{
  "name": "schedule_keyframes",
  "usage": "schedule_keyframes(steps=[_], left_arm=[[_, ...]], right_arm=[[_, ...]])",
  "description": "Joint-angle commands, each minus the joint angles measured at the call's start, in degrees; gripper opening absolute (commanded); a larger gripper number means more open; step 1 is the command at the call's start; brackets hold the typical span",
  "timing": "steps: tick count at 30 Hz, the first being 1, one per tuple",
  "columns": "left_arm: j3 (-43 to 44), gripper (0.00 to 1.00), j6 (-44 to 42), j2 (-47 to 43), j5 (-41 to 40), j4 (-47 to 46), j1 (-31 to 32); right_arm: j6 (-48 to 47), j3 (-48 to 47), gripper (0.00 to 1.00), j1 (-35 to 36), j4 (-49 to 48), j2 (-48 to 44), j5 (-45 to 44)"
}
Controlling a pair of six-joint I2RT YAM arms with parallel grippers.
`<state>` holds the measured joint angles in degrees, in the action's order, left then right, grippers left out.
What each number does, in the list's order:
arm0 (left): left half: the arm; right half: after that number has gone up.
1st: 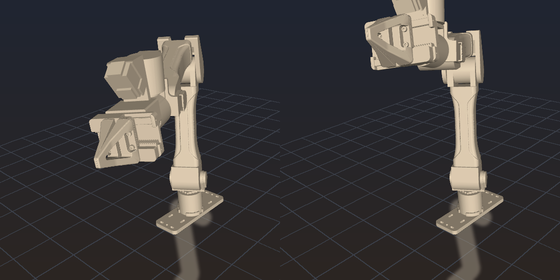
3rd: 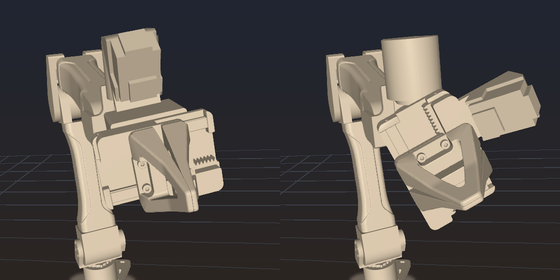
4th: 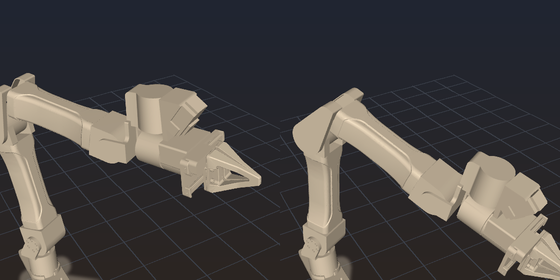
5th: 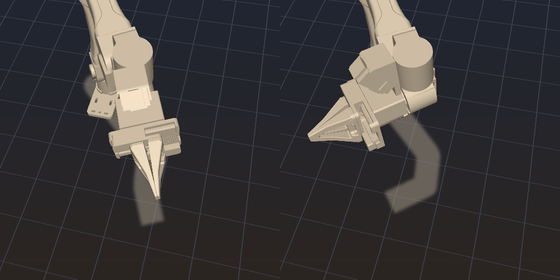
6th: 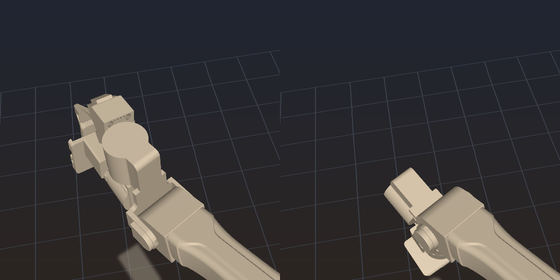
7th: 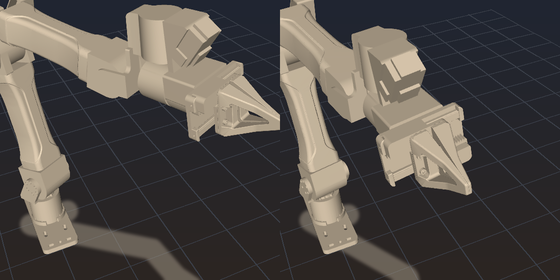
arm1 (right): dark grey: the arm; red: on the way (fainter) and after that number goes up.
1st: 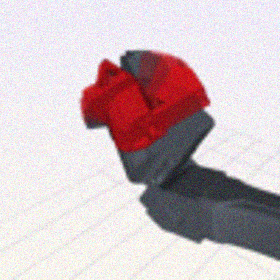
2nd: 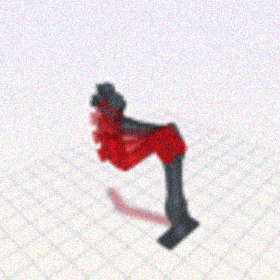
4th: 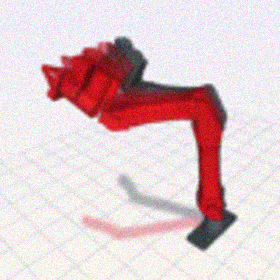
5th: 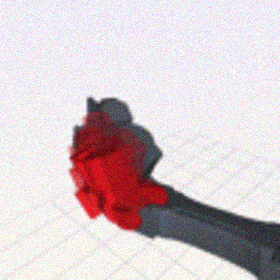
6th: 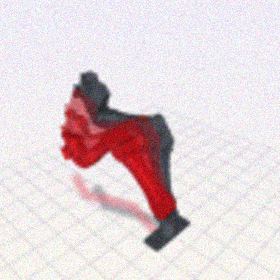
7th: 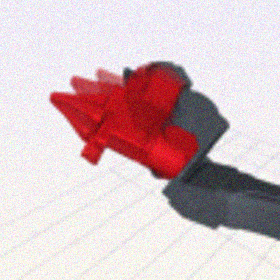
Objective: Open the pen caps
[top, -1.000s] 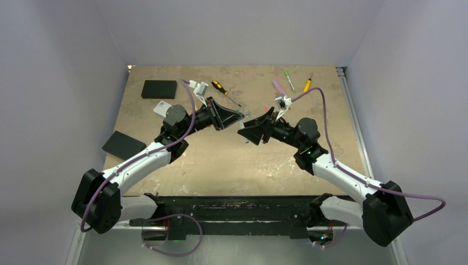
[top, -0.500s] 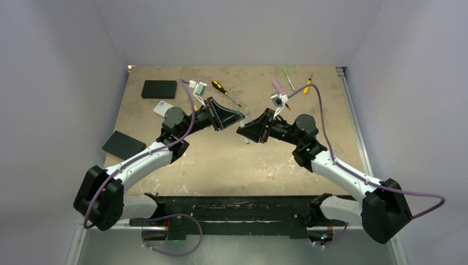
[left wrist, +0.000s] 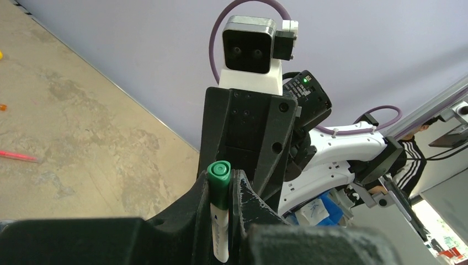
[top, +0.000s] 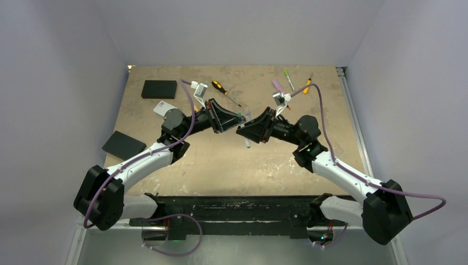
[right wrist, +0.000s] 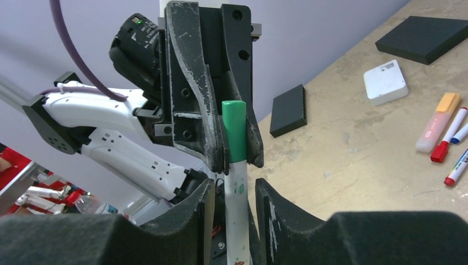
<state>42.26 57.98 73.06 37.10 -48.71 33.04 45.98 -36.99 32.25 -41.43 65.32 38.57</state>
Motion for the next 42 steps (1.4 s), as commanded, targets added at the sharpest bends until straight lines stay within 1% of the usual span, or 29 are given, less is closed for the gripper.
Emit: schedule_keyframes(steps=[1,4,6,8,10,12,13,14,16,18,21,22,23,25,26,27,28,29,31,32,35,37,38,41,42], left_arm=[[-0.3,0.00,0.9,-1.2,2.1,-4.3,0.1],[-0.3,0.00,1.6,-0.9,3.4,-5.5,0.1],[-0.4,0.00,2.0,-0.9,3.8,-6.3,0.1],[-0.4,0.00,2.1,-0.9,3.7,-6.4,0.0],[-0.1,0.00,1.7,-1.1,2.6,-5.0,0.0],[0.0,0.22,1.4,-1.3,1.8,-4.4,0.0],[0.0,0.36,1.5,-1.5,1.6,-4.6,0.0],[0.1,0.45,1.7,-1.7,1.4,-4.8,0.0],[0.5,0.54,1.8,-2.2,0.1,-4.6,0.0],[0.7,0.58,1.8,-2.8,-1.4,-4.1,0.0],[1.4,0.58,2.0,-2.8,-2.1,-4.0,0.0],[1.6,0.56,2.1,-2.5,-1.9,-4.0,0.0],[1.8,0.49,2.3,-2.2,-1.6,-4.3,0.0],[1.9,0.39,2.9,-1.5,-0.9,-5.2,0.0],[1.9,0.34,3.2,-1.3,-0.5,-5.7,0.0],[2.0,0.32,3.5,-0.9,-0.2,-6.1,0.0],[2.0,0.33,3.7,-0.7,0.2,-6.4,-0.1],[2.1,0.35,3.9,-0.5,0.6,-6.7,0.0],[2.1,0.44,3.9,-0.3,1.1,-6.7,-0.1],[2.0,0.47,3.9,-0.3,1.4,-6.7,0.0],[1.8,0.50,3.7,-0.3,2.2,-6.5,0.0],[1.5,0.50,3.7,-0.3,2.6,-6.6,0.1],[1.3,0.47,3.6,-0.3,2.7,-6.6,0.1],[1.3,0.27,3.8,0.4,3.3,-6.6,0.1],[1.3,0.22,4.2,0.8,3.7,-6.7,0.1]], right_arm=[[1.7,0.3,0.33,-0.1,-2.5,-2.2,2.1],[1.9,0.1,0.28,-0.1,-2.6,-2.3,2.4],[2.0,-0.1,0.16,-0.1,-2.5,-2.3,2.8],[1.9,-0.5,0.00,-0.1,-2.5,-2.3,3.0],[1.6,-0.9,0.00,-0.1,-1.8,-2.7,2.5],[-0.1,-1.9,0.00,0.0,0.2,-3.1,0.6],[-0.9,-2.3,0.00,-0.1,1.7,-3.4,0.4],[-1.3,-2.5,0.00,-0.1,2.3,-3.6,0.3],[-1.6,-2.3,0.00,-0.1,2.7,-4.1,-0.1],[-1.8,-2.2,0.00,0.0,3.1,-4.2,0.0],[-1.6,-1.7,0.00,0.0,2.5,-4.1,0.1],[-1.3,-1.5,0.00,-0.1,2.0,-4.1,0.1],[-1.2,-1.4,0.00,-0.1,1.9,-4.1,0.1],[-1.3,-1.4,0.00,-0.1,1.7,-3.9,0.2],[-1.3,-1.4,0.00,0.0,1.7,-3.9,0.2],[-1.3,-1.4,0.00,-0.1,1.7,-3.8,0.0],[-1.2,-1.4,0.00,0.0,1.8,-3.7,-0.1],[-1.2,-1.4,0.00,-0.1,1.7,-3.6,-0.1],[-1.1,-1.4,0.00,0.0,1.6,-3.3,-0.1],[-1.0,-1.4,0.00,-0.1,1.5,-3.3,-0.2],[-0.7,-1.4,0.00,0.0,1.3,-3.2,-0.4],[-0.5,-1.4,0.00,-0.1,1.2,-3.1,-0.5],[-0.4,-1.4,0.00,-0.1,1.1,-3.1,-0.5],[-0.2,-1.4,0.00,-0.1,1.0,-3.1,-0.6],[-0.2,-1.4,0.00,-0.1,1.1,-3.0,-0.6]])
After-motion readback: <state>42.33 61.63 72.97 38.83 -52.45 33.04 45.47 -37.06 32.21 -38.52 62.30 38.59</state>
